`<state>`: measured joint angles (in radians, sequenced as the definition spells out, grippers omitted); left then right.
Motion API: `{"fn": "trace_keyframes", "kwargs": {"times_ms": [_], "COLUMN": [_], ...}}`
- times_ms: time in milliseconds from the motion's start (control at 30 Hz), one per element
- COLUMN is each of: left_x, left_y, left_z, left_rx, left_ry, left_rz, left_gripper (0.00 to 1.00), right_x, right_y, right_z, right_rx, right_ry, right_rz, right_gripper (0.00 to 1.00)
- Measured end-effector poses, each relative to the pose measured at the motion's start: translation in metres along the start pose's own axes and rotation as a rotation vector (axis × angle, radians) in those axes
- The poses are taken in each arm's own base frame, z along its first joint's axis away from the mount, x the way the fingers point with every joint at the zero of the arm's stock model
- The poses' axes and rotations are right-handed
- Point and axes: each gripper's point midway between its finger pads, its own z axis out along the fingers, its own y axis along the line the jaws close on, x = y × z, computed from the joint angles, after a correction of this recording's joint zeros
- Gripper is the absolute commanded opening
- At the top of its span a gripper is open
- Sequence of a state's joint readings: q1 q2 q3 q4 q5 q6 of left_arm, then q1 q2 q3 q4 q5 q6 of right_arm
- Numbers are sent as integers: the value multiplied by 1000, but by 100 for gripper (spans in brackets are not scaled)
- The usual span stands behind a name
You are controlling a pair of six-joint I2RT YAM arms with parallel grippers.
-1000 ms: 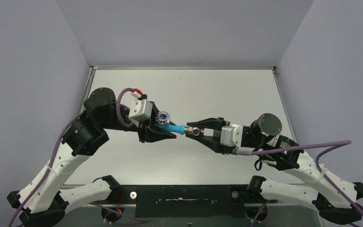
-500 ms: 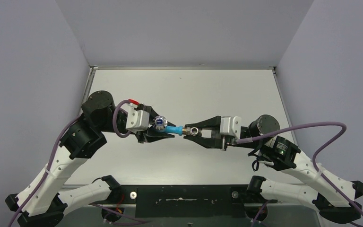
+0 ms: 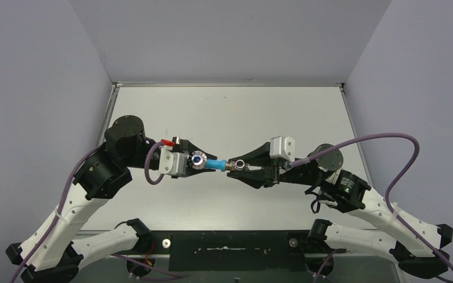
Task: Install the water faucets
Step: Install the water faucet onto the adaptor.
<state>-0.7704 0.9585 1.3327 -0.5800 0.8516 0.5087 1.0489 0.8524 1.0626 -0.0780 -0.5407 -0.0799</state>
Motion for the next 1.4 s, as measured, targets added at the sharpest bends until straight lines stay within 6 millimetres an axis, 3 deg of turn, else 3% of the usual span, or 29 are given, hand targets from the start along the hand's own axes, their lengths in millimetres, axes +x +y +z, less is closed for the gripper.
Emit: {"fn": "trace_keyframes", "kwargs": {"times_ms": [500, 1400], "left_x": [1, 3], "left_y": [6, 23], "left_z": [-2, -8], "left_rx": [-31, -134], "left_ry": [-10, -21], "left_rz": [140, 623], "left_gripper": [0, 0], "right_x": [0, 5], "right_y": [2, 2], "right_z": [2, 6], "right_rx": [27, 82], "right_ry": [-29, -16], "right_rz": [169, 449], "right_gripper": [0, 0]}}
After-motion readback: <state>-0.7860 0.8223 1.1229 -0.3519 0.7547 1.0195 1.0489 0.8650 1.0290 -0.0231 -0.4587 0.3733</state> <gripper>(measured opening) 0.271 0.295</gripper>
